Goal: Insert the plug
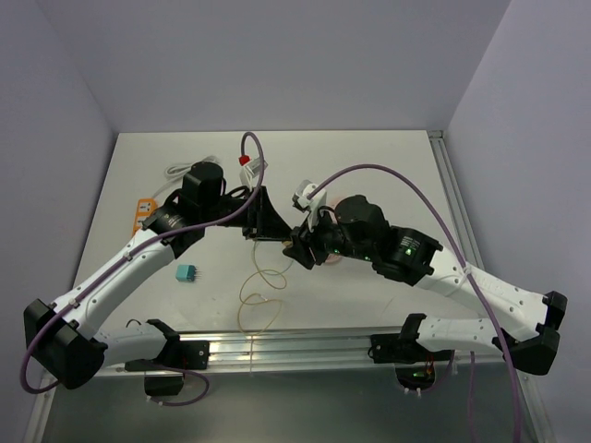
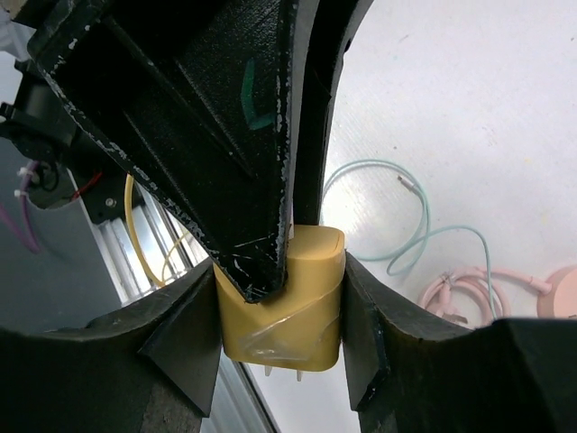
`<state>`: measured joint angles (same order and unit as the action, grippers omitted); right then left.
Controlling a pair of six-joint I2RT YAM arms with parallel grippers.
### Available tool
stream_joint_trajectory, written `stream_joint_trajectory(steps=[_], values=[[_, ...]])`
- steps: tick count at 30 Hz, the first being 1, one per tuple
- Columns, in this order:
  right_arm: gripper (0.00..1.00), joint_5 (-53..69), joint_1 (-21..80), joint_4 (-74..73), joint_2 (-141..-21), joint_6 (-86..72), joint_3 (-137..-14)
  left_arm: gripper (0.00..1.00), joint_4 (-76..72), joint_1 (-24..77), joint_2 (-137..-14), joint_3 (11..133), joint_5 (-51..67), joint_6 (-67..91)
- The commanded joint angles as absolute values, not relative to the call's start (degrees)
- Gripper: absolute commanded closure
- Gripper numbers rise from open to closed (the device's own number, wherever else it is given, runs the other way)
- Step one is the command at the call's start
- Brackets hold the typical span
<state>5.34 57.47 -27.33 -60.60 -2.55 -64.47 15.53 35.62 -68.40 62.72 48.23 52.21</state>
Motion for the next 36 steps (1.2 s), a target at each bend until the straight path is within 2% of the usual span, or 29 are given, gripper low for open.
stream_joint_trajectory(steps=[1, 2, 4, 14, 15, 17, 19, 20, 21, 23, 24, 26, 30, 36], values=[[0.73, 3.6, 56.2, -24.5, -57.5, -4.6, -62.3, 1.00, 13.6, 35.2, -65.7, 64.4, 47.4, 52.0], [0.68, 3.3, 55.9, -23.8, -57.1, -4.8, -61.9, 1.00, 13.9, 35.1, -65.7, 64.7, 46.9, 51.7], [0.64, 3.4, 55.3, -23.2, -56.1, -5.4, -60.5, 1.00, 15.1, 34.9, -65.7, 65.2, 46.3, 51.2], [0.62, 6.0, 52.6, -21.3, -55.3, -6.5, -59.0, 1.00, 14.7, 33.5, -64.8, 64.0, 46.2, 51.4], [0.64, 6.1, 52.6, -21.0, -55.5, -6.5, -58.8, 1.00, 14.6, 33.3, -64.7, 64.0, 46.3, 51.3], [1.00, 6.9, 52.4, -20.4, -55.5, -6.2, -58.4, 1.00, 13.6, 33.2, -64.6, 63.8, 47.3, 51.1], [1.00, 8.0, 52.4, -20.2, -55.4, -5.5, -57.8, 0.98, 13.5, 33.0, -64.7, 64.0, 48.4, 50.5], [1.00, 8.7, 52.4, -20.0, -55.1, -5.4, -57.7, 0.66, 15.4, 32.9, -64.8, 64.3, 47.8, 48.7], [1.00, 8.8, 52.4, -19.8, -54.9, -5.2, -57.1, 0.48, 17.1, 32.7, -64.7, 64.9, 46.5, 47.6], [1.00, 8.9, 52.1, -19.9, -54.4, -5.4, -56.6, 0.19, 19.5, 32.3, -63.8, 66.1, 42.2, 44.1], [1.00, 9.1, 51.6, -20.0, -54.2, -5.8, -56.1, 0.14, 21.7, 32.3, -63.4, 66.4, 40.7, 43.1], [1.00, 10.1, 50.9, -20.0, -53.7, -6.1, -55.3, 0.08, 23.5, 31.9, -61.9, 67.2, 35.7, 40.5], [1.00, 14.1, 49.0, -18.2, -50.6, -6.9, -52.0, 0.06, 25.8, 31.6, -59.5, 67.5, 28.8, 38.1], [1.00, 25.9, 45.6, -11.5, -47.6, -11.7, -49.9, 0.14, 23.1, 31.6, -55.1, 63.6, 23.5, 34.9]])
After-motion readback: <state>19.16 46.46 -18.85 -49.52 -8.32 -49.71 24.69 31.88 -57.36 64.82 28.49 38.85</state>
